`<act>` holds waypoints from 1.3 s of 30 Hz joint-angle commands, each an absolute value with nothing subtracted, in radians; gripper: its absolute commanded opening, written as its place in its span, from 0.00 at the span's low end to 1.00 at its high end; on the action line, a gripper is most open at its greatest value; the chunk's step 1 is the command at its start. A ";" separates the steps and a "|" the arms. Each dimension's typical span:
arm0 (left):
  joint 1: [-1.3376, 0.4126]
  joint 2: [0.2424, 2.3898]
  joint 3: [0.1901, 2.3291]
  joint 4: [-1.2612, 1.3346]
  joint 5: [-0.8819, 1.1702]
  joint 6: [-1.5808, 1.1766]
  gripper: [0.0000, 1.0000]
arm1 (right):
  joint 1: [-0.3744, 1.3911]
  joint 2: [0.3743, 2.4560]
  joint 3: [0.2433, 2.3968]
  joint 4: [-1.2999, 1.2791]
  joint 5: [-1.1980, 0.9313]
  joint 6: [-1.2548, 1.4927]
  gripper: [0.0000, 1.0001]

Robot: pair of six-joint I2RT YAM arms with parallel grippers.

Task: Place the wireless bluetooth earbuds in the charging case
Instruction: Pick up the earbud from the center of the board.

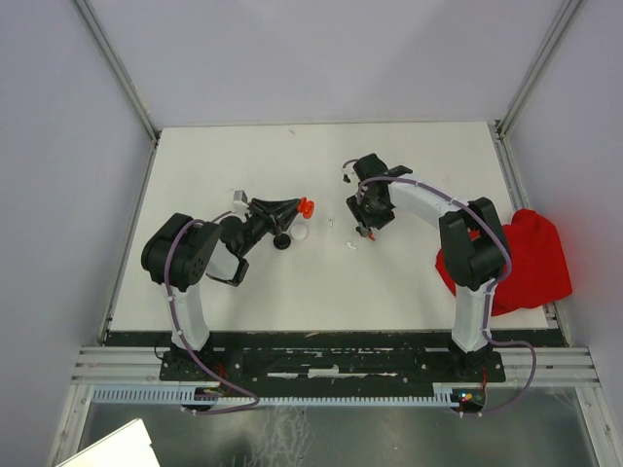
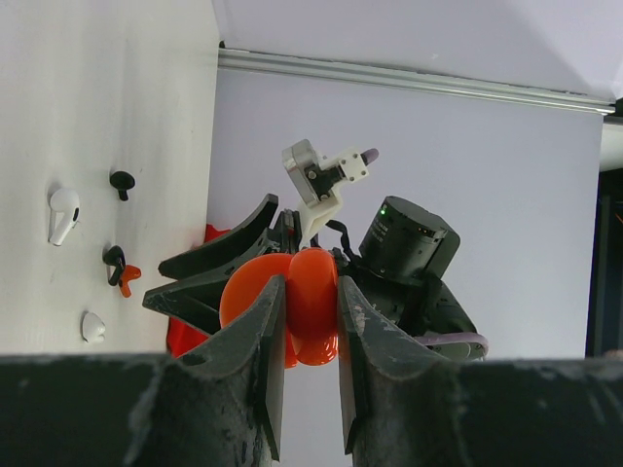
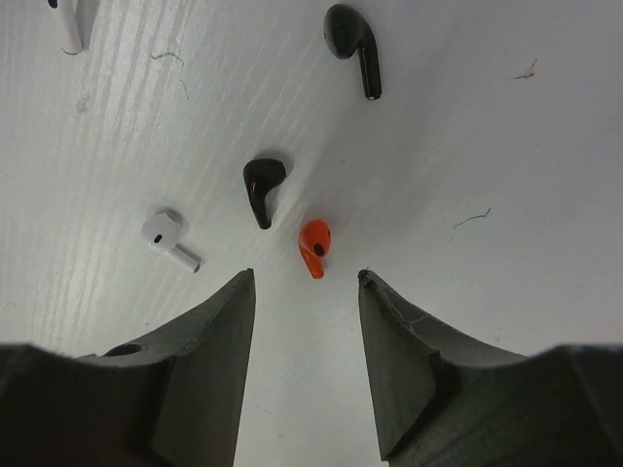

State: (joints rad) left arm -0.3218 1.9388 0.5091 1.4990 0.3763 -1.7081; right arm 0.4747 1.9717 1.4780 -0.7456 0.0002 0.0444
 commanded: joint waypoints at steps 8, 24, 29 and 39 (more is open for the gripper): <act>-0.323 1.931 0.503 1.605 0.399 -1.695 0.03 | 0.469 2.022 1.544 -0.752 -0.008 0.020 0.52; -0.322 1.939 0.516 1.605 0.403 -1.695 0.03 | 0.459 2.067 1.566 -0.757 -0.015 0.015 0.46; -0.322 1.939 0.517 1.606 0.403 -1.695 0.03 | 0.454 2.076 1.572 -0.759 -0.016 0.015 0.44; -0.322 1.942 0.515 1.605 0.403 -1.695 0.03 | 0.450 2.091 1.580 -0.765 -0.033 0.013 0.39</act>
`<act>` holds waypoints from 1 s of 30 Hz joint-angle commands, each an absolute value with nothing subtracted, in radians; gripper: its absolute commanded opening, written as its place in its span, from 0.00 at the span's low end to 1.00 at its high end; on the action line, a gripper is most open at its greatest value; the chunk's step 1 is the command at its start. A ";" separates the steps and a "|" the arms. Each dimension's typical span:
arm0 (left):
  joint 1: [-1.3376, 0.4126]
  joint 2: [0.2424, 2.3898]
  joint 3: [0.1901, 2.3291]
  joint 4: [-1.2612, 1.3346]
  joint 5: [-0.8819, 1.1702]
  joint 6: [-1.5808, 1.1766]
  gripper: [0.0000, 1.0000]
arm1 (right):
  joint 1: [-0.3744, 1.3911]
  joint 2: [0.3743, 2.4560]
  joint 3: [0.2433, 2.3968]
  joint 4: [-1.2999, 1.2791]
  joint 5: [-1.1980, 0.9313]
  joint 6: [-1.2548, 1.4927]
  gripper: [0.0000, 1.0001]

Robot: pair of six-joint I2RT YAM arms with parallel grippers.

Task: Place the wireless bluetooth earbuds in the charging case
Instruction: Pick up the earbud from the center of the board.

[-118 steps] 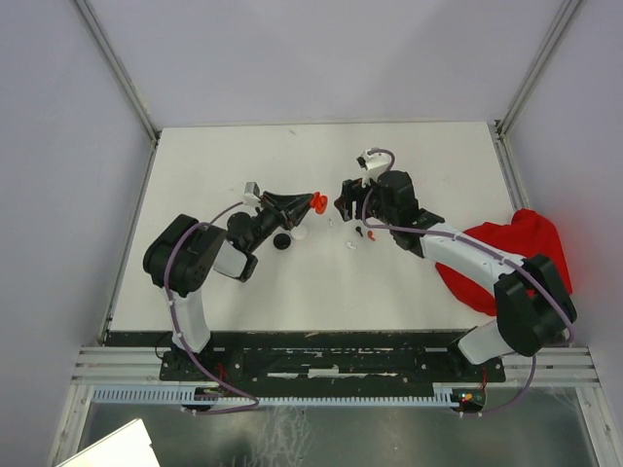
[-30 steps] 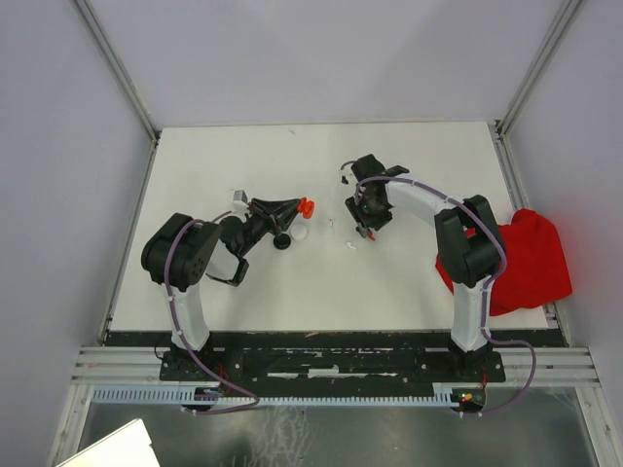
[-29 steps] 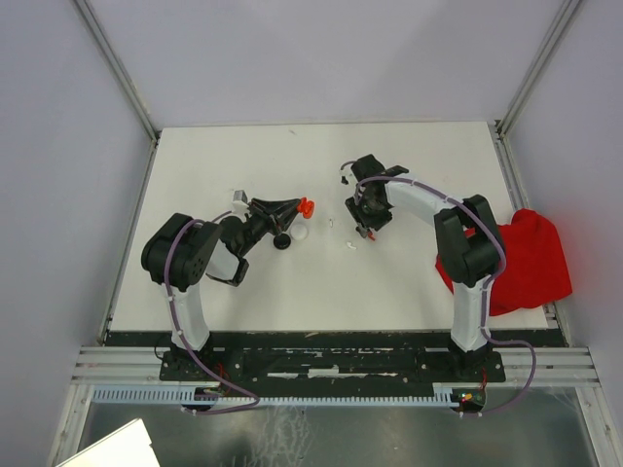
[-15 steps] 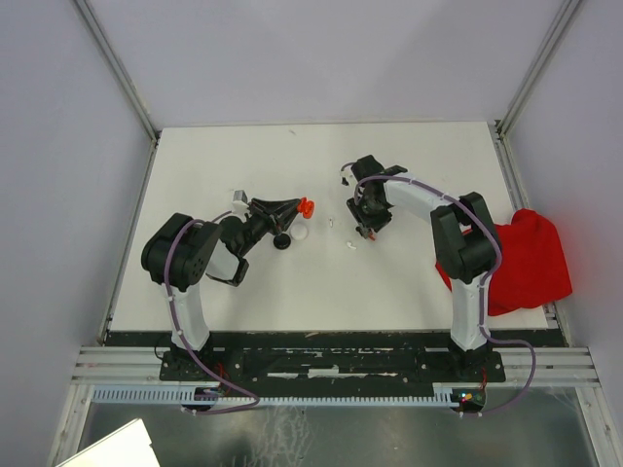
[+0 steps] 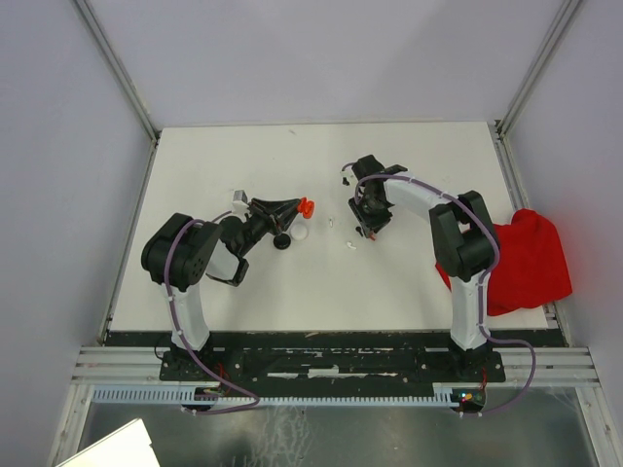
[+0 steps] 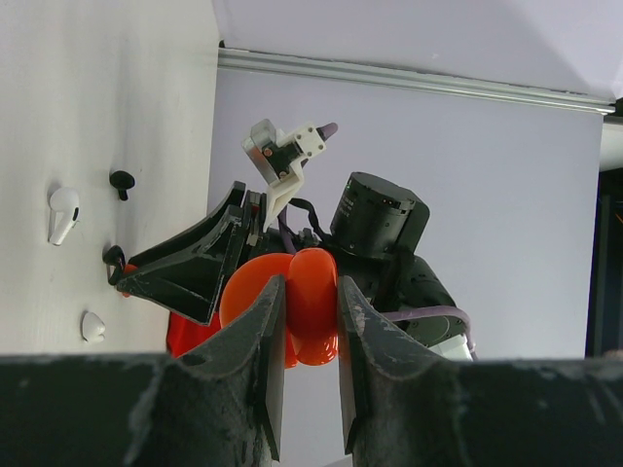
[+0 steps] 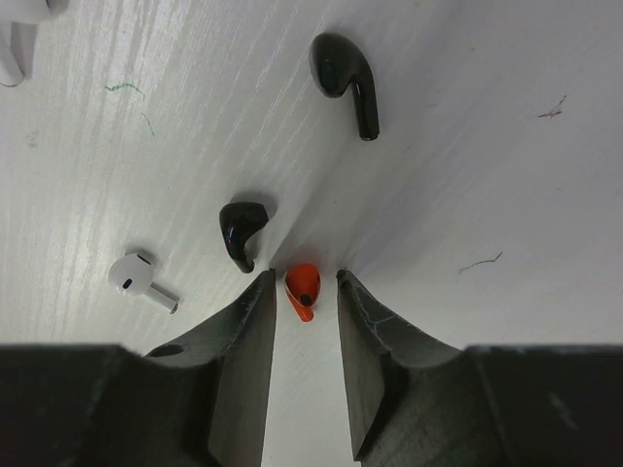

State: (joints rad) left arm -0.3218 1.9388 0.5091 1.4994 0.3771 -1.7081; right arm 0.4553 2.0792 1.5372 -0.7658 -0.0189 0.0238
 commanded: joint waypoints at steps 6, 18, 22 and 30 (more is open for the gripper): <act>-0.322 1.943 0.515 1.607 0.403 -1.696 0.03 | 0.451 2.099 1.584 -0.771 -0.038 0.012 0.36; -0.322 1.948 0.515 1.610 0.403 -1.695 0.03 | 0.451 2.109 1.596 -0.788 -0.041 0.011 0.23; -0.322 1.947 0.515 1.610 0.404 -1.695 0.03 | 0.449 2.082 1.595 -0.774 -0.031 0.019 0.07; -0.328 1.947 0.520 1.601 0.406 -1.695 0.03 | 0.449 1.792 1.395 -0.401 -0.050 0.048 0.01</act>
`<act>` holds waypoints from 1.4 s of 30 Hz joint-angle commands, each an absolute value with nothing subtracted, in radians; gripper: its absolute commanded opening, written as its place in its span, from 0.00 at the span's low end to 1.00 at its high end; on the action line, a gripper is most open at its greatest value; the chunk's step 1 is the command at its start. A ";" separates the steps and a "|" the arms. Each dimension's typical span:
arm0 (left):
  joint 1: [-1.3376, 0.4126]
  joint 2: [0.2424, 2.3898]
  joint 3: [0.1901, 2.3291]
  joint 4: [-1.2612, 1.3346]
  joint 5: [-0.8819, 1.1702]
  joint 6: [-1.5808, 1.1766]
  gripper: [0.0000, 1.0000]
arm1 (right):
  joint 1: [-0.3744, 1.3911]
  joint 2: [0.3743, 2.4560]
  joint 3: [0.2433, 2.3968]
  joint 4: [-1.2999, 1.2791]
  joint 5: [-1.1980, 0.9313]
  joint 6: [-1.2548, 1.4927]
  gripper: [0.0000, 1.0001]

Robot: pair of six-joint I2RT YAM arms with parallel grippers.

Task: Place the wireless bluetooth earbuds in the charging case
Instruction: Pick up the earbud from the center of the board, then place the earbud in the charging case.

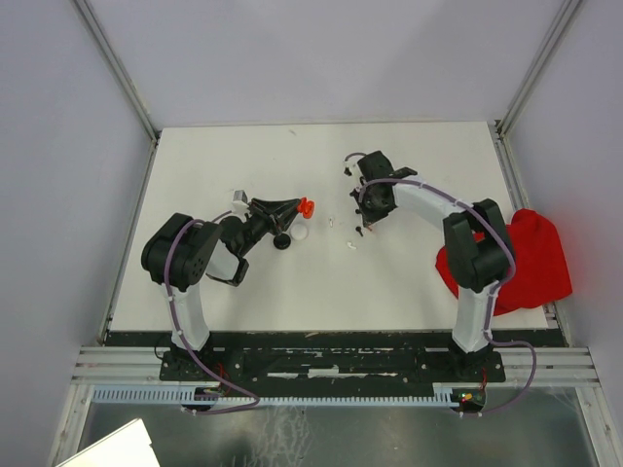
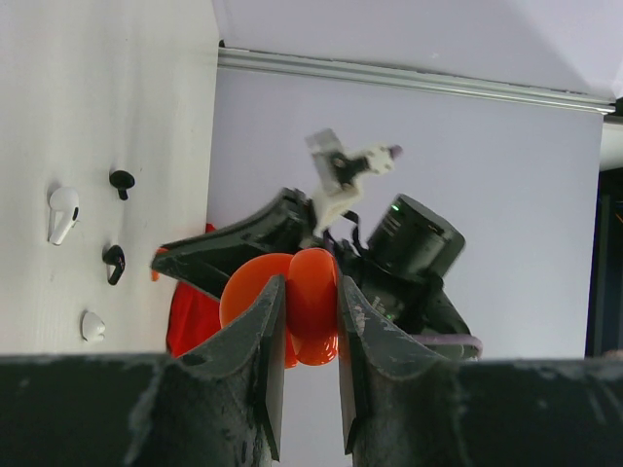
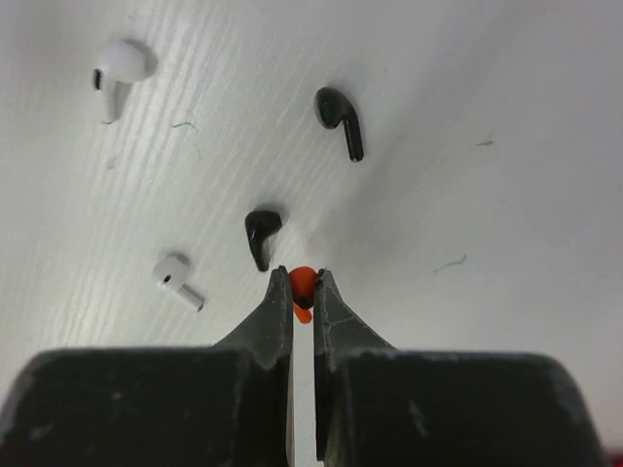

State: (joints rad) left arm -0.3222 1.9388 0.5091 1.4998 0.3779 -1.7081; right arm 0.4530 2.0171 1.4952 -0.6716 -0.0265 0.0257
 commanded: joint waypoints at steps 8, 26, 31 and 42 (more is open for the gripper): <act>-0.375 1.957 0.572 1.581 0.428 -1.728 0.03 | 0.449 1.467 0.931 0.468 -0.193 0.195 0.01; -0.417 1.996 0.650 1.581 0.466 -1.760 0.03 | 0.449 1.631 0.641 1.443 -0.423 0.360 0.01; -0.421 1.997 0.667 1.573 0.466 -1.760 0.03 | 0.452 1.637 0.627 1.444 -0.444 0.367 0.01; -0.438 2.002 0.724 1.556 0.468 -1.769 0.03 | 0.461 1.646 0.591 1.444 -0.457 0.368 0.01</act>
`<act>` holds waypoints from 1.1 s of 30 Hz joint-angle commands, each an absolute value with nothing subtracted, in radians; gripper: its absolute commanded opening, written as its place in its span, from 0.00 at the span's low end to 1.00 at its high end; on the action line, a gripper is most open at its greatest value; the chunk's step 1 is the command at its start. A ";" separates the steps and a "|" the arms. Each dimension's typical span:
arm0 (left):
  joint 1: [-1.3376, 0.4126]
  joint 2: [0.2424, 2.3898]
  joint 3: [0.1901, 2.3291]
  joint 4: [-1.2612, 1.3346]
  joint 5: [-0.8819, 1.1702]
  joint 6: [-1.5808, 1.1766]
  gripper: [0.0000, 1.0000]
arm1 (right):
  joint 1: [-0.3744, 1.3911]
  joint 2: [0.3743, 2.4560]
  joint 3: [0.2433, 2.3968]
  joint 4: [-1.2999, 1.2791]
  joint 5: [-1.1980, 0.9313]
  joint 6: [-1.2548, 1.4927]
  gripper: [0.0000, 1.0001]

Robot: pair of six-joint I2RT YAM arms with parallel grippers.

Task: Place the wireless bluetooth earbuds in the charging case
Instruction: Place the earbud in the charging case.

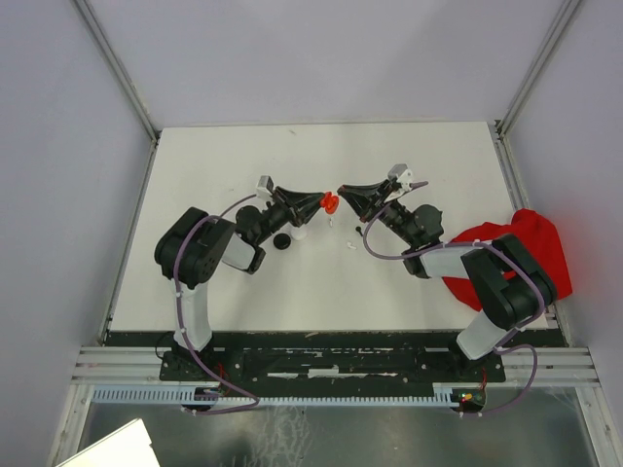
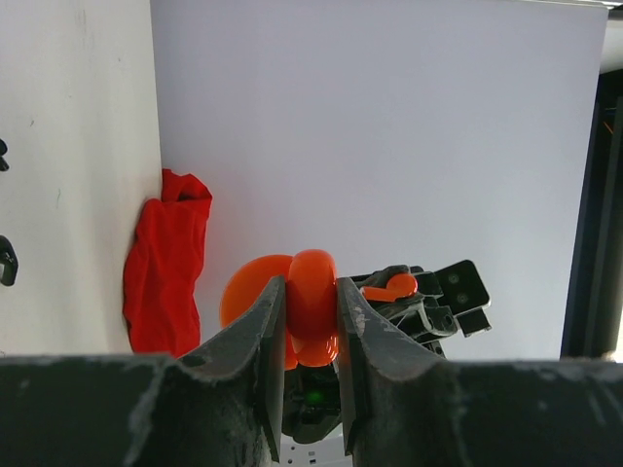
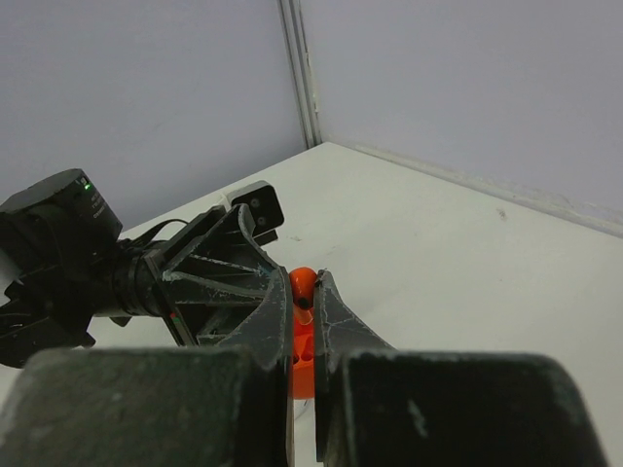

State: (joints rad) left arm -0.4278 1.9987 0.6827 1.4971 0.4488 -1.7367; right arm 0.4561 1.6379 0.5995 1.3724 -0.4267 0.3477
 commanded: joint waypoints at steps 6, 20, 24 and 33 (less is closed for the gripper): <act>-0.443 2.002 0.745 1.549 0.466 -1.773 0.03 | 0.464 1.653 0.586 1.444 -0.461 0.367 0.01; -0.449 1.982 0.744 1.561 0.466 -1.779 0.03 | 0.464 1.670 0.582 1.444 -0.453 0.354 0.01; -0.449 1.973 0.741 1.561 0.470 -1.778 0.03 | 0.464 1.671 0.580 1.444 -0.449 0.353 0.01; -0.449 1.958 0.736 1.566 0.475 -1.777 0.03 | 0.464 1.679 0.579 1.444 -0.445 0.348 0.01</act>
